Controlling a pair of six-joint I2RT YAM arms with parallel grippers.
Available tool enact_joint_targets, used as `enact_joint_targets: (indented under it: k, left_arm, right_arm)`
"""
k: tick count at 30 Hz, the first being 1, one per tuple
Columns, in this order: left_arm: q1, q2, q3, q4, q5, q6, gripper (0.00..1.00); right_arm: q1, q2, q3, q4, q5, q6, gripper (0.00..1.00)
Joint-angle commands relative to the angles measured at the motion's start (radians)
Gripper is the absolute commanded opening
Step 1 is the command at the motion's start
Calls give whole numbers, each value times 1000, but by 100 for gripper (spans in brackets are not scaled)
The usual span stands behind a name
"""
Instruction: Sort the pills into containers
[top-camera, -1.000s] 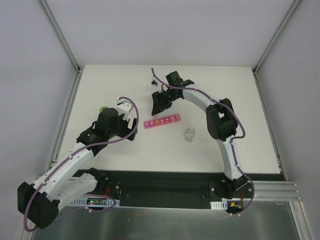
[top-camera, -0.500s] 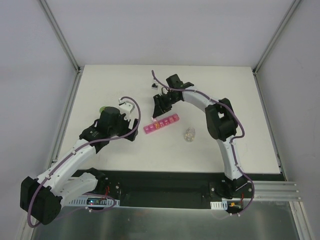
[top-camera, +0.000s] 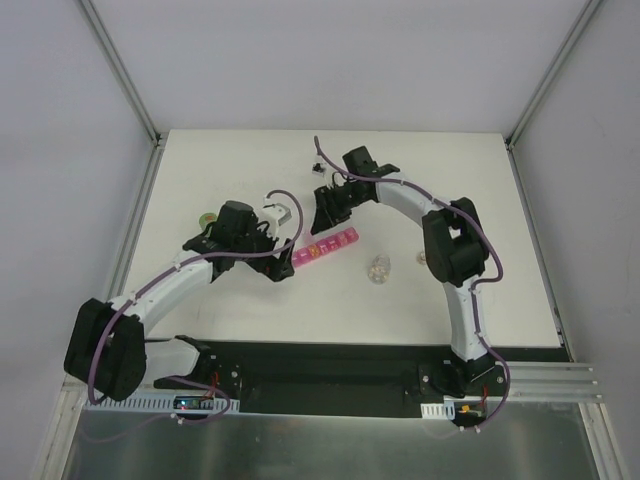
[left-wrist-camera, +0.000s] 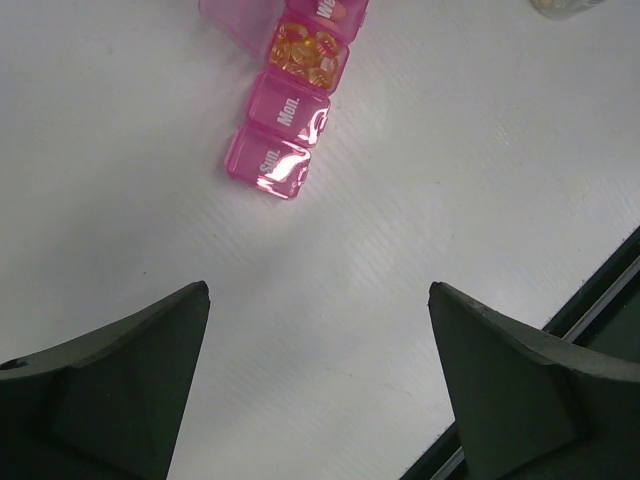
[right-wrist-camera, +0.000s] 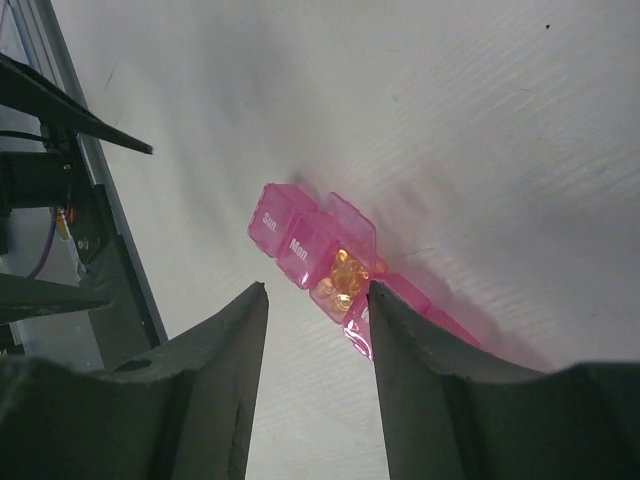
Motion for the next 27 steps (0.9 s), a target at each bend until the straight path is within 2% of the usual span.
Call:
enact_joint_targets:
  k: [1, 17, 27]
  left_arm:
    - [5, 111, 74, 80, 90, 66, 90]
    - [-13, 435, 242, 89, 82, 73, 85]
    - [-35, 508, 299, 35, 87, 59, 72]
  right_arm:
    - [-11, -102, -37, 42, -42, 18, 48]
    - [-28, -110, -56, 88, -57, 89, 48]
    - [-28, -30, 12, 104, -57, 170, 45]
